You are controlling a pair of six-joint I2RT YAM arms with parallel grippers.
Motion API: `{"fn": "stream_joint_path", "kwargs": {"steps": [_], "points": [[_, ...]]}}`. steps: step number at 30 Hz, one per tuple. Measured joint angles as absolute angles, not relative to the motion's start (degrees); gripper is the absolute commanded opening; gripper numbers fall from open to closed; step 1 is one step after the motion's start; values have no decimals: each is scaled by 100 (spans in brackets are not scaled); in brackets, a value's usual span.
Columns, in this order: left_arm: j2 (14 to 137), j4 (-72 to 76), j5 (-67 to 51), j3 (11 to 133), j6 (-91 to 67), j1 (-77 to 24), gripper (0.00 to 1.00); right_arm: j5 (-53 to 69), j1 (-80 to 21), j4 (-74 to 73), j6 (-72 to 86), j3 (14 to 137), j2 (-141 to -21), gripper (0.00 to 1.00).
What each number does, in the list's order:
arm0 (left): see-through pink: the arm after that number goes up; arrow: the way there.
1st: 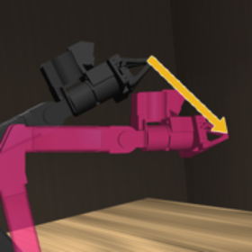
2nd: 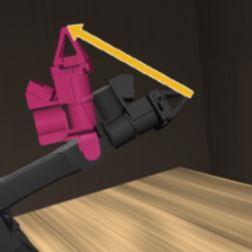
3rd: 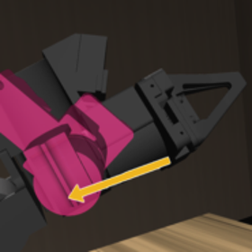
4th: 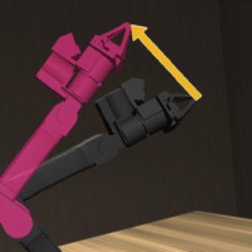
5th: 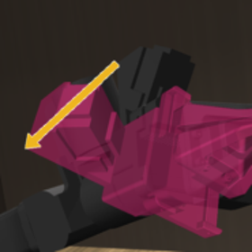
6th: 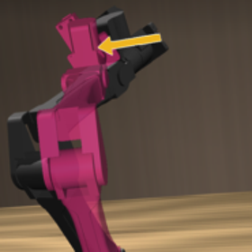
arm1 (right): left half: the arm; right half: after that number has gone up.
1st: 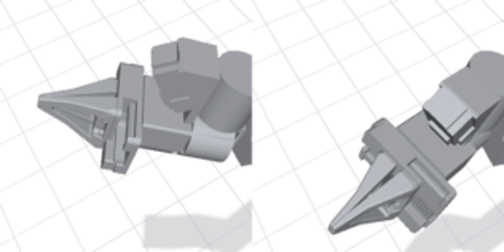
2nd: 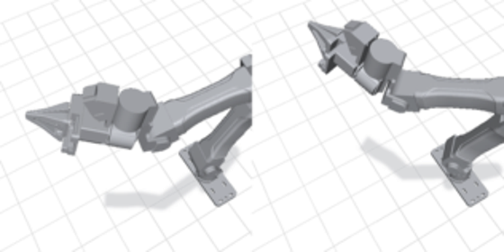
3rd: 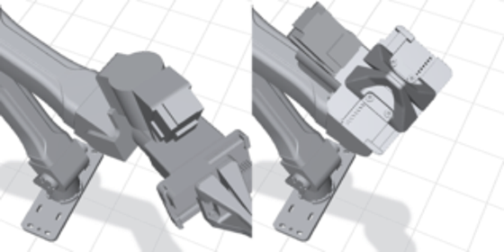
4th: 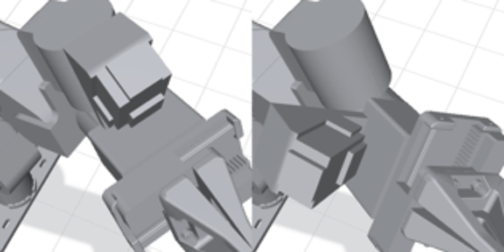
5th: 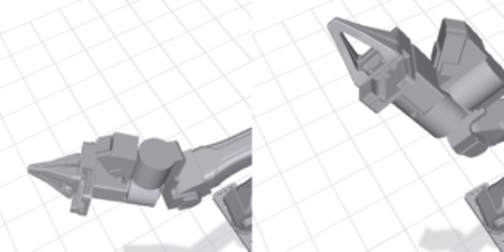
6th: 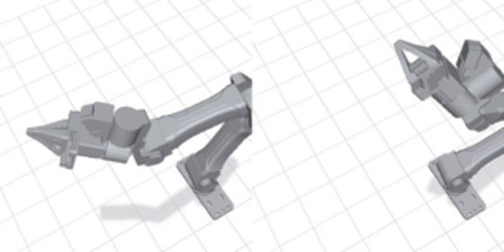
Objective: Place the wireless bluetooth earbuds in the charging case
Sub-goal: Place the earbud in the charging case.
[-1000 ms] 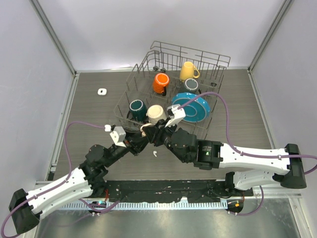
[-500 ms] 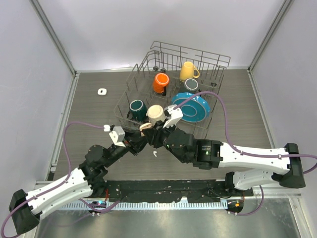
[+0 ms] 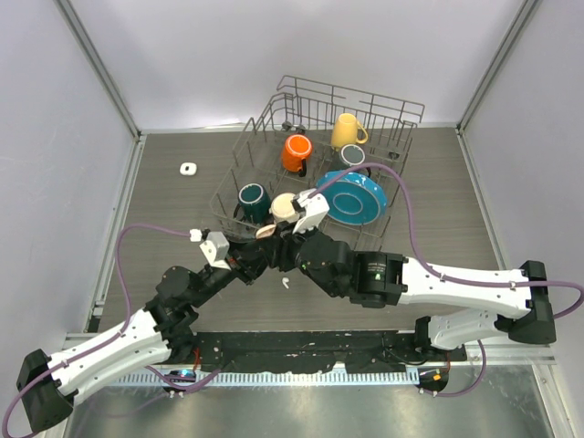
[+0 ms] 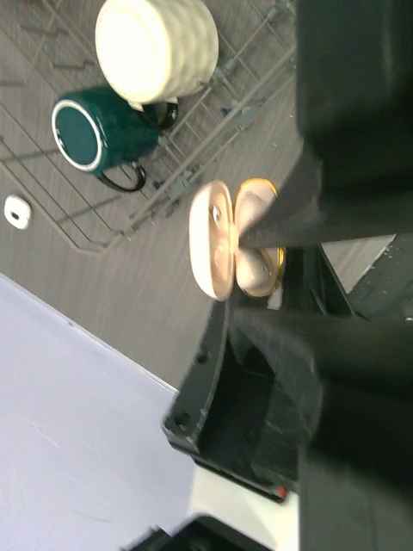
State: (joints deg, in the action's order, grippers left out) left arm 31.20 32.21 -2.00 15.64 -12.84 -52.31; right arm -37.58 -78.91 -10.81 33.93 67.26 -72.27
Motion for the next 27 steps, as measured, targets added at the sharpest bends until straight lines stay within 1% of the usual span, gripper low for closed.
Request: {"fn": "stream_joint_path", "kwargs": {"steps": [3,5,16,27], "points": [[3120,3214,-231,1564,-1288,-5218,0,-3627,-7920,-1129,3334,6796,-7227,56],[3120,3214,-259,1564,-1291,-5218,0,-3579,-7937,-1142,3304,6829,-7225,59],[3044,3210,-320,1564,-1310,-5212,0,-3433,-7953,-1118,3028,6862,-7065,61],[2978,3192,-377,1564,-1352,-5210,0,-3306,-7950,-646,2902,6759,-6484,61]]}}
